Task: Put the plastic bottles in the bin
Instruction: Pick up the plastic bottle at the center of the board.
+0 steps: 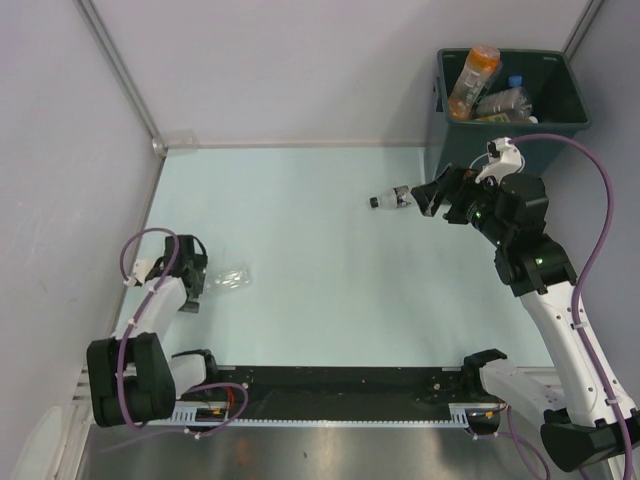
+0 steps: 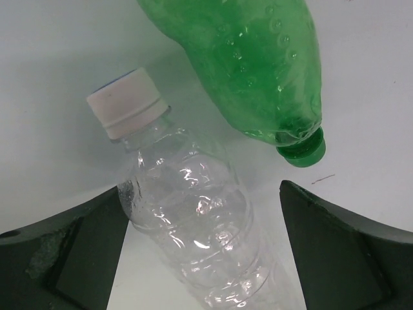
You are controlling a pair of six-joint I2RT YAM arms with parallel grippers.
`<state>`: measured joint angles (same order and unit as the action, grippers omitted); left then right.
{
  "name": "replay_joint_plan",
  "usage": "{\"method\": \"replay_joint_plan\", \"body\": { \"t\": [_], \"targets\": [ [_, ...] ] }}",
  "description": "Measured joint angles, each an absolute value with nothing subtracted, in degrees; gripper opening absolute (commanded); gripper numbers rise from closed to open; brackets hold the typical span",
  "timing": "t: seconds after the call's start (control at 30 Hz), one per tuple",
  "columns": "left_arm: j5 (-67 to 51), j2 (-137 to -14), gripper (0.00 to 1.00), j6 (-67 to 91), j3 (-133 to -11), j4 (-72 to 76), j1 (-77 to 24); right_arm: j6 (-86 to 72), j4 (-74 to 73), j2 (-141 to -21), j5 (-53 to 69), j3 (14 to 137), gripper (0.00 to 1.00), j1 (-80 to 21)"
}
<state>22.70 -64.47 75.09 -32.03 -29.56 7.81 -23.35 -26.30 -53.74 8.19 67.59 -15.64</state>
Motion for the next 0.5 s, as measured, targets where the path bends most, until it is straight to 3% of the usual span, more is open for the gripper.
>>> {"method": "replay_joint_plan", "body": {
  "t": [0.23, 0.33, 0.37, 0.5],
  "targets": [
    [17.85, -66.74, 0.79, 74.61, -30.33, -24.73, 7.92, -23.38, -26.28, -53.74, 7.99, 67.48, 1.00, -15.64],
    [16.71, -66.13, 0.63, 74.39, -29.12, -22.76, 7.94, -23.40, -26.30, -53.74, 7.99, 67.44, 1.00, -15.64],
    [16.12, -65.80, 0.53, 74.11, -28.77, -22.04, 7.97, -23.40, -26.28, -53.74, 7.99, 67.44, 1.00, -15.66],
    [15.03, -64.51, 0.41, 73.10, -27.92, -21.15, 7.33, -23.55, -26.28, -53.74, 8.01, 67.35, 1.00, -15.66]
  ]
}}
